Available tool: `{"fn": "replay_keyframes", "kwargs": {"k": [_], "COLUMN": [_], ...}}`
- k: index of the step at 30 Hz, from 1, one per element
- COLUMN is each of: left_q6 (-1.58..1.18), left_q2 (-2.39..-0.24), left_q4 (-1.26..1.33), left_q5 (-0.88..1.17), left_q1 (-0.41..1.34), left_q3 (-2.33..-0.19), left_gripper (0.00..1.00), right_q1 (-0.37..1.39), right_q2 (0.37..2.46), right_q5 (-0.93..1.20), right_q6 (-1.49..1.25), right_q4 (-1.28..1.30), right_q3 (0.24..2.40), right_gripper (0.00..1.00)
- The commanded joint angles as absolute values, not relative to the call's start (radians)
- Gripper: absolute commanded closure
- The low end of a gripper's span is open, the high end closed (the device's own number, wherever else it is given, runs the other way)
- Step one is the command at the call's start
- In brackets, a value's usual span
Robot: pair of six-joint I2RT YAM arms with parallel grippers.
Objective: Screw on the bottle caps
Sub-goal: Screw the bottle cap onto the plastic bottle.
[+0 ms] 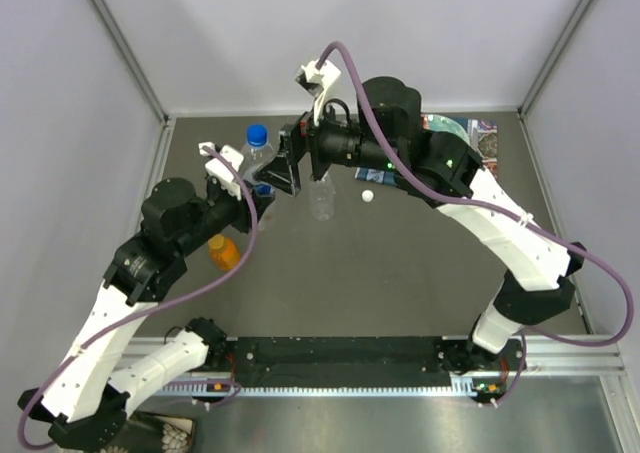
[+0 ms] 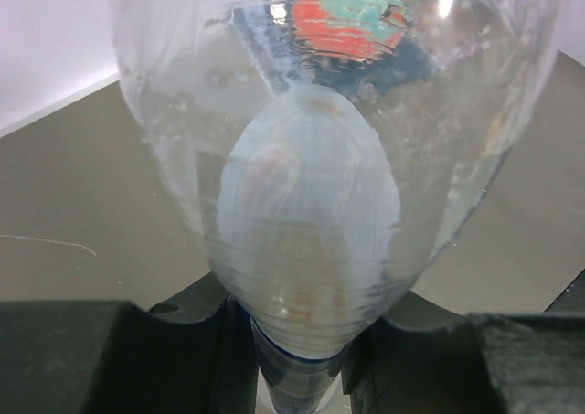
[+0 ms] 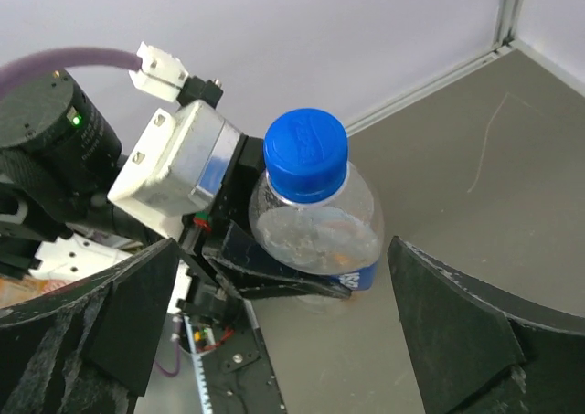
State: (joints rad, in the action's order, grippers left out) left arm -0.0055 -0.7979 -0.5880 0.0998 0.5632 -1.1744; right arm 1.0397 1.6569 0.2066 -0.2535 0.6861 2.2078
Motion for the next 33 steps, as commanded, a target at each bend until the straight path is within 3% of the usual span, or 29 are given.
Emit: {"fn": "replay_keyframes", "kwargs": {"k": [1, 5, 7, 10, 11, 14, 15, 16, 23, 25, 33], "left_q6": [-0.055, -0.046, -0.025, -0.009, -0.008, 0.021, 0.023, 0.025, -0.054, -0.046, -0.060], "left_q2": [-0.775, -0.755, -0.735, -0.735, -0.741, -0.791, -0.802, -0.817, -0.893, -0.905, -0.920], "left_q4": [-0.522, -0.486, -0.427, -0.374, -0.371, -0.387, -0.379, -0.365, -0.213, -0.212, -0.196], "left_q5": [0.113, 0.331, 0.550, 0.777, 0.828, 1.001, 1.041, 1.143, 1.269, 1.272, 1.255], "left_q1": [0.552, 0.546, 0.545, 0.545, 0.545, 0.545, 0.545, 0.545, 0.552, 0.552, 0.555], "left_q3": [-1.170, -1.149, -1.118, -1.097, -1.100, -1.134, -1.137, -1.132, -1.126, -1.131, -1.135], "left_gripper": [1.00, 1.00, 1.00, 1.00, 1.00, 1.00, 1.00, 1.00, 1.00, 1.00, 1.00], "right_q1": [1.025, 0.941, 0.867, 0.775, 0.711, 0.648, 0.646, 0.644, 0.650, 0.664, 0.764], "right_q2": [1.556, 1.415, 1.329, 1.279, 1.275, 1.307, 1.325, 1.348, 1.699, 1.808, 1.766], "right_q5": [0.201, 0.347, 0.473, 0.800, 1.012, 1.275, 1.322, 1.350, 1.365, 1.367, 1.476], "right_q6": [-0.219, -0.202, -0.183, -0.192, -0.215, -0.449, -0.638, -0.744, -1.556, -1.735, -1.545], "right_q4": [0.687, 0.616, 0.491, 0.330, 0.269, -0.172, -0.315, -0.621, -1.444, -1.488, -1.313], "right_q3": [2.177, 2.013, 1.882, 1.780, 1.761, 1.695, 1.675, 1.671, 1.968, 2.107, 2.030], "right_gripper": [0.01, 0.01, 0.01, 0.01, 0.01, 0.10, 0.14, 0.16, 0.20, 0.25, 0.31]}}
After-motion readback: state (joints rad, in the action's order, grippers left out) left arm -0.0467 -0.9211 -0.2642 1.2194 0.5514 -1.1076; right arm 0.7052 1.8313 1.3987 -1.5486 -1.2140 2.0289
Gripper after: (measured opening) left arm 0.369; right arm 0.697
